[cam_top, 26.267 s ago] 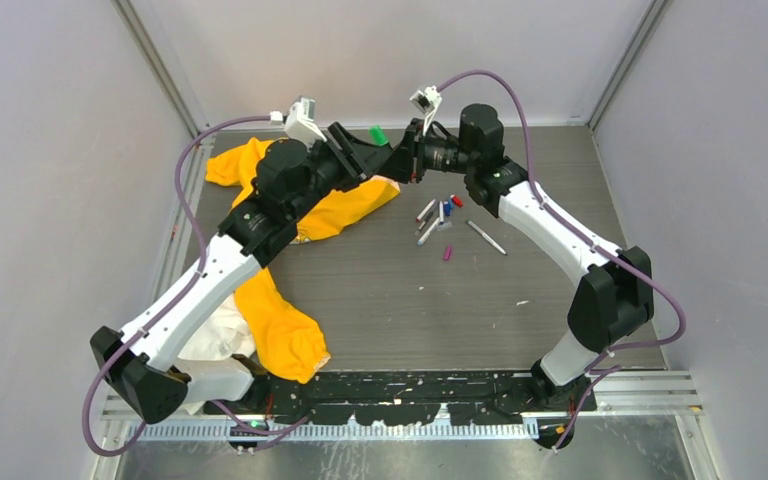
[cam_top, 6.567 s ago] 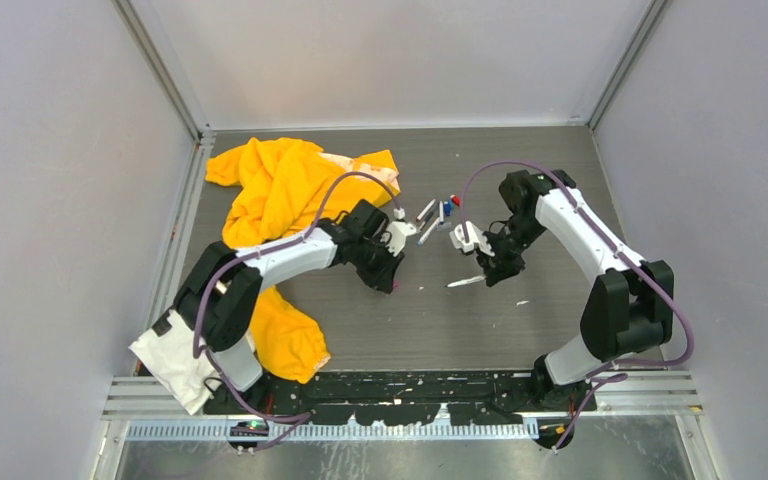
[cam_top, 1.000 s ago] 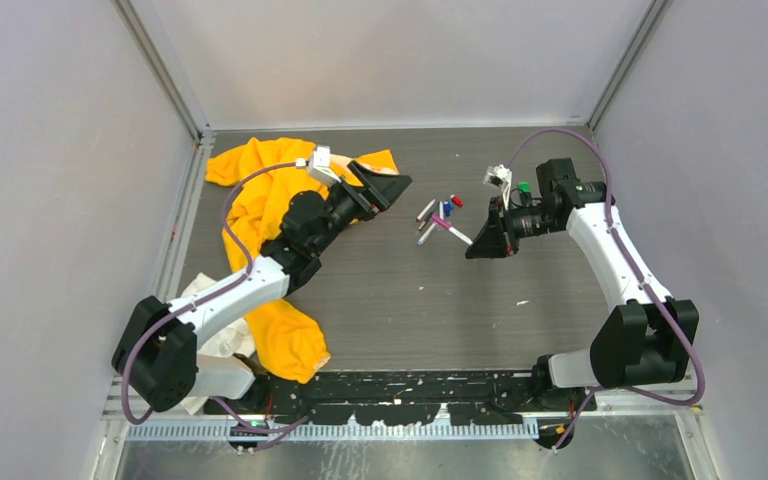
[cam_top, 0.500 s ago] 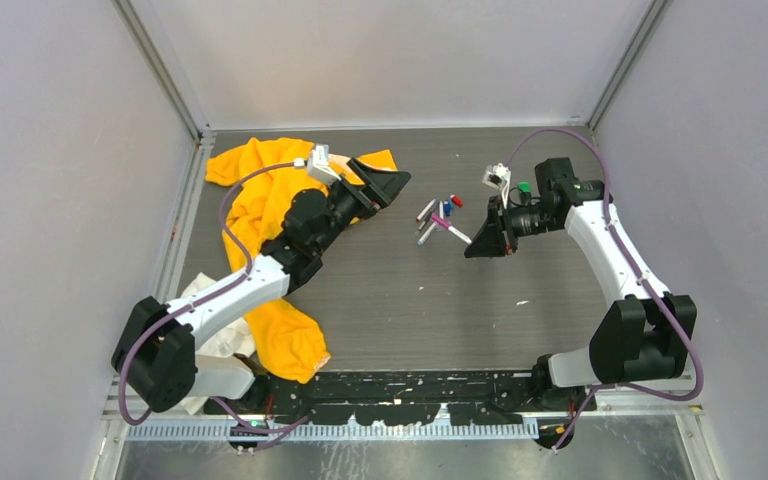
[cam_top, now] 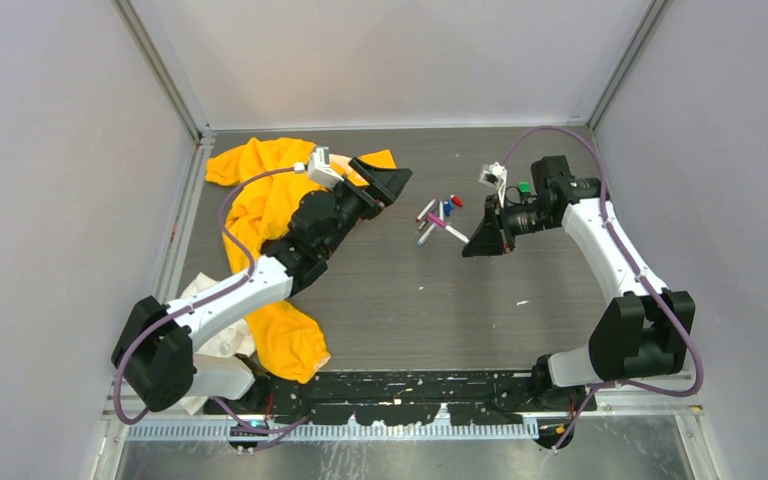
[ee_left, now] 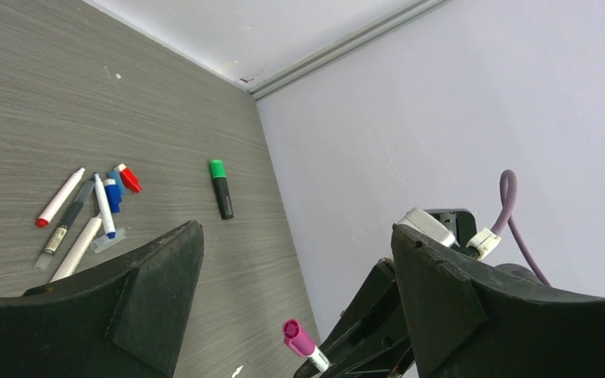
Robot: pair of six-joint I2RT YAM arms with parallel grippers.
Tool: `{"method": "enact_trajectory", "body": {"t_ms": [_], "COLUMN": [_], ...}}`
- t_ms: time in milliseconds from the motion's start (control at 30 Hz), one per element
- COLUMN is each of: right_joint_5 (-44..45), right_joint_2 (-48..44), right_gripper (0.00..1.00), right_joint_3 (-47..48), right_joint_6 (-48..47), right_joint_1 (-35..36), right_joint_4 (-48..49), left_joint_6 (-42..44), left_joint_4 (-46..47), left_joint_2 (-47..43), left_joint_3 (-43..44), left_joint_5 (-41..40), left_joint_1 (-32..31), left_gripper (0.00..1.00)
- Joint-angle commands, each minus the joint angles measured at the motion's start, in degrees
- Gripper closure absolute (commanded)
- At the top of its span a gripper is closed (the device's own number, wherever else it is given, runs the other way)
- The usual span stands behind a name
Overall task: Insert the pens into the pen caps
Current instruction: Press the pen cap onto the pen.
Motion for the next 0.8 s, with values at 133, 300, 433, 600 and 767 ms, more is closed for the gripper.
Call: {"method": "enact_trajectory", "body": {"t_ms": [133,300,433,600,767], "right_joint_5": [-0.7,-0.9,-1.2,-1.8,-2.5], "right_joint_2": [1.3,1.8,2.2,3.4,4.2], "right_gripper": [0.99,0.99,0.99,0.99,0.99], "right_joint_3": [3.2,4.3,5.1,7.2,8.8], "right_joint_6": [0.0,0.1,0.2,1.0,1.7], "right_joint_1": [1.7,1.9,2.0,2.0,2.0], "right_joint_4": [0.2,0.0,-0.1,0.1,0.4], "left_joint_6": [-2.7,-3.3,-4.3,-5.3,-5.7], "left_joint_4": [-1.1,-2.5,-2.6,-1.5,-0.2], "left_joint_2": [1.6,2.7,3.0,3.7,4.6], "left_joint_3": [4.6,5.1,4.6,4.4,4.4], "left_joint_5": [-5.7,-5.5,-4.9,-3.4,-2.5], "left_joint_1": [-2.3,-3.3,-3.6,-3.8,-3.9], "left_gripper": [0.20,0.25,0.29,0.33,0.36]}}
